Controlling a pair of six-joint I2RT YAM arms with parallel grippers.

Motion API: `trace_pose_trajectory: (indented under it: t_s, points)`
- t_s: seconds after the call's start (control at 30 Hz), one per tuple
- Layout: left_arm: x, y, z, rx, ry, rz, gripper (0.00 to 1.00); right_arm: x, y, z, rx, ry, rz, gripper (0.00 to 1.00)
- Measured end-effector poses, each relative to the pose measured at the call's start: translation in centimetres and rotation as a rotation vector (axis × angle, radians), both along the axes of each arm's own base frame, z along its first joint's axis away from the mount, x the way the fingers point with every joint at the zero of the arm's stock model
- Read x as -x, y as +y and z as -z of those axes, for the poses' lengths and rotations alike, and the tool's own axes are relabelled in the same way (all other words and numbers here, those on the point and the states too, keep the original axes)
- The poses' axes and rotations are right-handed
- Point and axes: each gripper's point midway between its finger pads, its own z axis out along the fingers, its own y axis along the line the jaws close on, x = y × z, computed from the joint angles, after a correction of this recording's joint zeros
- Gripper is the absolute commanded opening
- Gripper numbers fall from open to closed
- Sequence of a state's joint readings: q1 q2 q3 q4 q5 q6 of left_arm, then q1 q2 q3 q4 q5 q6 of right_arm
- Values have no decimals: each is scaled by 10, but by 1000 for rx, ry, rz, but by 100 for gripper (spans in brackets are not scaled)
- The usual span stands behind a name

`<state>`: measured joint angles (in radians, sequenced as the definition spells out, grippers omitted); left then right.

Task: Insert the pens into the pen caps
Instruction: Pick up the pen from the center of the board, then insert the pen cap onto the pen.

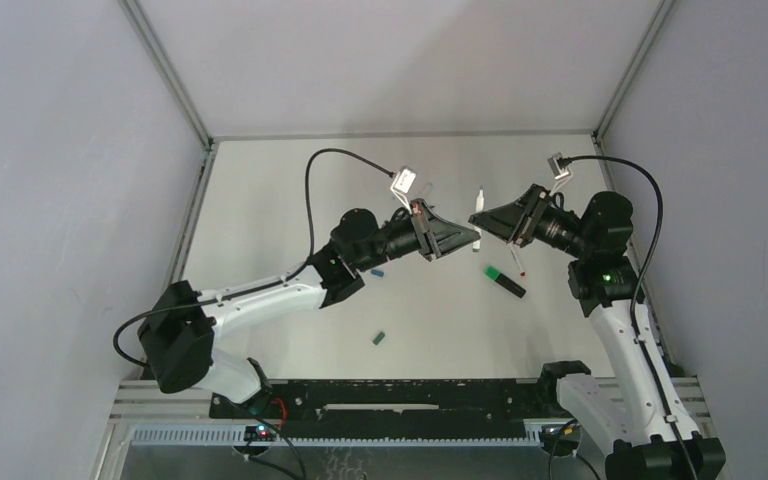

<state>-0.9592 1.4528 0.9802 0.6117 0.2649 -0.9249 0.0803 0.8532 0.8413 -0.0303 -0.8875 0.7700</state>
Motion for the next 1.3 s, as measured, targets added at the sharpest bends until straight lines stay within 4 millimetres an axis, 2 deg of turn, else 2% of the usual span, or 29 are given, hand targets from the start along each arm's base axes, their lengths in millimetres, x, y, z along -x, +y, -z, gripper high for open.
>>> trace_pose_trajectory:
  t_s: [0.13, 0.27, 0.33, 0.43, 0.57, 0.67, 0.77, 0.87, 0.93, 1.0, 1.07, 1.13, 1.3]
  points:
    - [0, -1, -6, 10, -7, 1, 0, 1, 3, 4, -3, 5, -11, 39]
    - [0, -2, -3, -3, 2, 1, 1, 3, 4, 4, -9, 7, -18, 24]
    - [0, -2, -1, -7, 5, 1, 7, 4, 5, 3, -11, 2, -22, 15]
    - [0, -2, -4, -4, 5, 1, 24, 4, 4, 2, -11, -14, -21, 4]
    - [0, -3, -3, -16, 1, -1, 42, 3, 1, -3, -15, -42, -15, 3]
    - [1, 0, 2, -55, -10, -14, 51, 3, -4, -6, -14, -64, -11, 2]
    - [3, 13, 0, -108, -49, -47, 60, 6, -11, -7, 6, -110, -14, 2]
    - [7, 36, -12, -155, -134, -94, 72, 12, -19, -5, 65, -196, -44, 3]
    - [11, 55, -19, -191, -199, -127, 78, 18, -25, 4, 123, -241, -75, 4]
    - [14, 72, -17, -237, -244, -157, 84, 23, -31, 18, 179, -259, -106, 5]
    - [16, 91, -2, -307, -257, -186, 84, 26, -42, 34, 241, -265, -127, 6]
    - [15, 106, 23, -386, -237, -206, 83, 24, -52, 48, 299, -269, -130, 6]
    - [18, 146, 110, -629, -123, -223, 74, 27, -68, 88, 377, -203, -164, 5]
